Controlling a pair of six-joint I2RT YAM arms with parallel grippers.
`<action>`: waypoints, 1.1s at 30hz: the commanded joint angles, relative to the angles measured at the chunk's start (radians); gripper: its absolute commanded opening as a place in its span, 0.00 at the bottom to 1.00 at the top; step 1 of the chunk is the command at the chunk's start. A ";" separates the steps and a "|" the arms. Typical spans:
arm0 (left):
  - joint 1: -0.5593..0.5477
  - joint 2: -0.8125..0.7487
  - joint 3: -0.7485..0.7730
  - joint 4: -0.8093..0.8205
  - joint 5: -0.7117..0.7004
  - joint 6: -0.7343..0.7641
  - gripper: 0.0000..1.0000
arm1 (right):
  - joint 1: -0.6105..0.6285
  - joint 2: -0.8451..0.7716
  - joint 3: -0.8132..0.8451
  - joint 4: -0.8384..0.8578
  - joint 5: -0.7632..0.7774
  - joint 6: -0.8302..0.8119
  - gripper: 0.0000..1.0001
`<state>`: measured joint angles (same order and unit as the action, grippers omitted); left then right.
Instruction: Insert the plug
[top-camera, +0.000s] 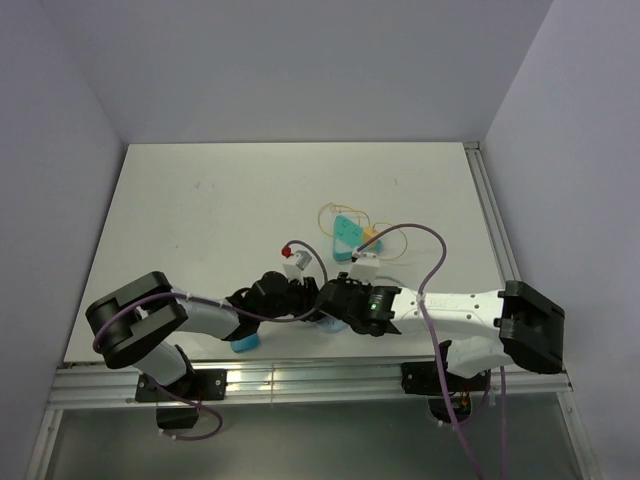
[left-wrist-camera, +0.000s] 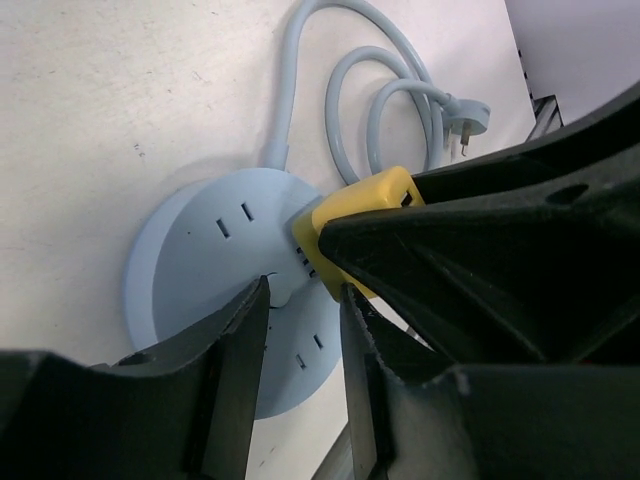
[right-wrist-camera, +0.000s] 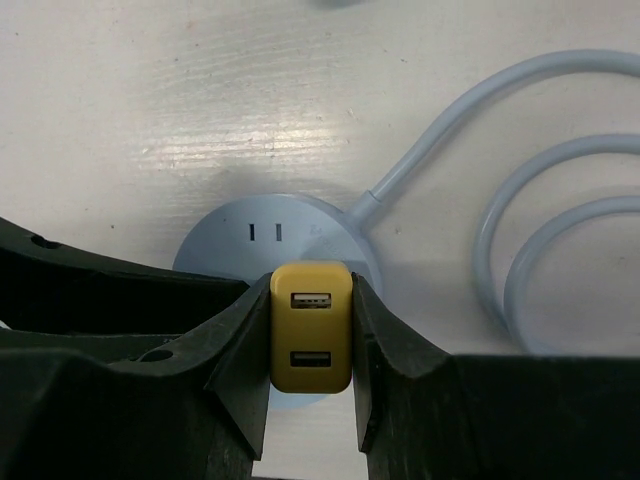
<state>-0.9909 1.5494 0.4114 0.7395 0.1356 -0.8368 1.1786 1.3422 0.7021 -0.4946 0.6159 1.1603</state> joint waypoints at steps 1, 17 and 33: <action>-0.005 -0.021 -0.025 0.031 -0.039 -0.015 0.40 | 0.053 0.146 -0.064 -0.213 -0.113 0.047 0.00; 0.011 -0.204 -0.022 -0.267 -0.153 0.056 0.49 | 0.030 0.049 -0.047 -0.240 -0.114 -0.031 0.00; 0.011 0.008 -0.049 -0.080 -0.031 -0.030 0.30 | 0.088 0.196 0.031 -0.315 -0.067 0.045 0.00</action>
<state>-0.9710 1.5204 0.3801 0.6460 0.0582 -0.8509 1.2160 1.4014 0.7769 -0.6300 0.6788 1.1530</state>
